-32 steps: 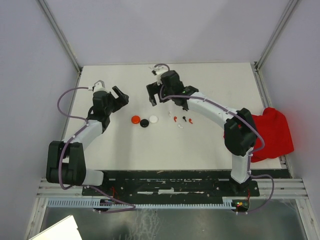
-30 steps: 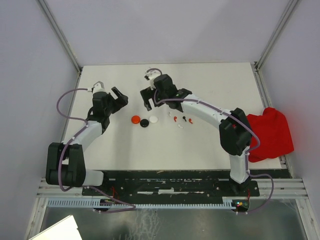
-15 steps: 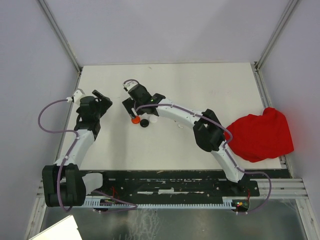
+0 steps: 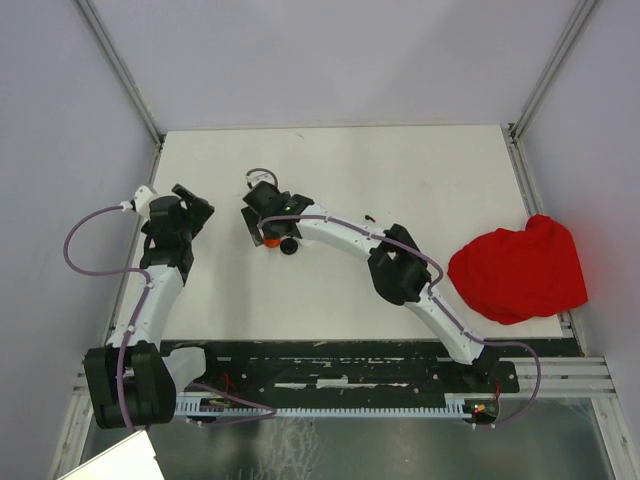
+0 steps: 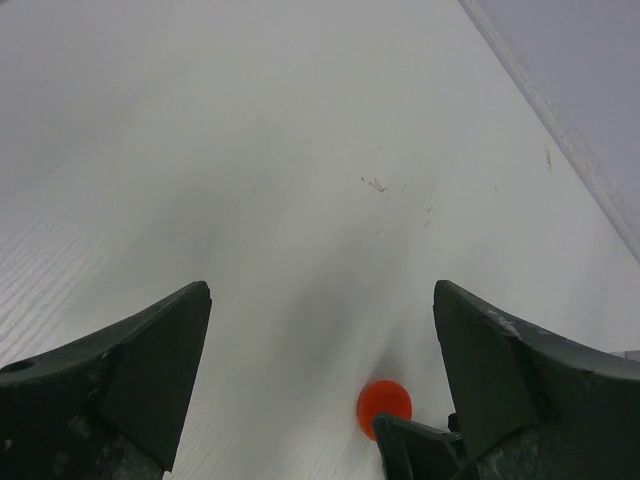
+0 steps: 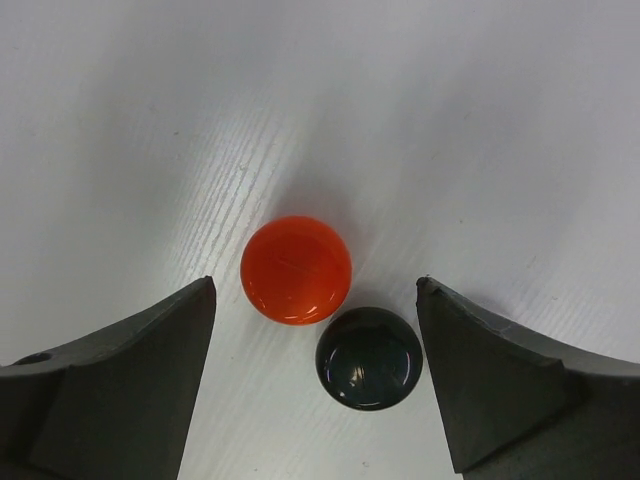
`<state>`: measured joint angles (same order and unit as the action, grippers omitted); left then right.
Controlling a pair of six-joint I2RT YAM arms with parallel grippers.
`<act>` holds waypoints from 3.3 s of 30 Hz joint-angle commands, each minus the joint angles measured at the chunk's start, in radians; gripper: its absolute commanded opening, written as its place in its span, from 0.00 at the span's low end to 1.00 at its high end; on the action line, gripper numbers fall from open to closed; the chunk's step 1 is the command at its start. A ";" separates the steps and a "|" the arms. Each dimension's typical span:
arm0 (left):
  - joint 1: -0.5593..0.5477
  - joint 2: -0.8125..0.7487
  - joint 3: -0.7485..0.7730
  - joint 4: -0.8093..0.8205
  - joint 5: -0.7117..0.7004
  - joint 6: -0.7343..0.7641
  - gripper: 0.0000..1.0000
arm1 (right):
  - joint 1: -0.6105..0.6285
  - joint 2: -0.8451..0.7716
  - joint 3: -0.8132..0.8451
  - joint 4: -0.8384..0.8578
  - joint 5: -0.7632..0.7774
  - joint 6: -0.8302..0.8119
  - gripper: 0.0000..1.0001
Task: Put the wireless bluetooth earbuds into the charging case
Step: Pick up the charging case at the center of the board, then open the charging case.
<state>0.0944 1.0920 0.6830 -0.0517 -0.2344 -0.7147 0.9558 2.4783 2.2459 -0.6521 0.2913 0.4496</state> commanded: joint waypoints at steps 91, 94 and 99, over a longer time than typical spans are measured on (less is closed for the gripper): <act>-0.270 0.461 0.065 0.680 1.020 -0.173 0.85 | -0.296 -0.726 -0.894 0.398 -0.727 -0.775 0.14; -0.285 0.499 0.073 0.685 1.039 -0.172 0.83 | -0.298 -0.725 -0.892 0.392 -0.732 -0.776 0.14; -0.309 0.553 0.082 0.703 1.056 -0.180 0.79 | -0.296 -0.731 -0.892 0.390 -0.738 -0.776 0.14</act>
<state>-0.1959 1.6176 0.7223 0.5812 0.7708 -0.8654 0.6624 1.8069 1.3510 -0.2722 -0.4175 -0.3107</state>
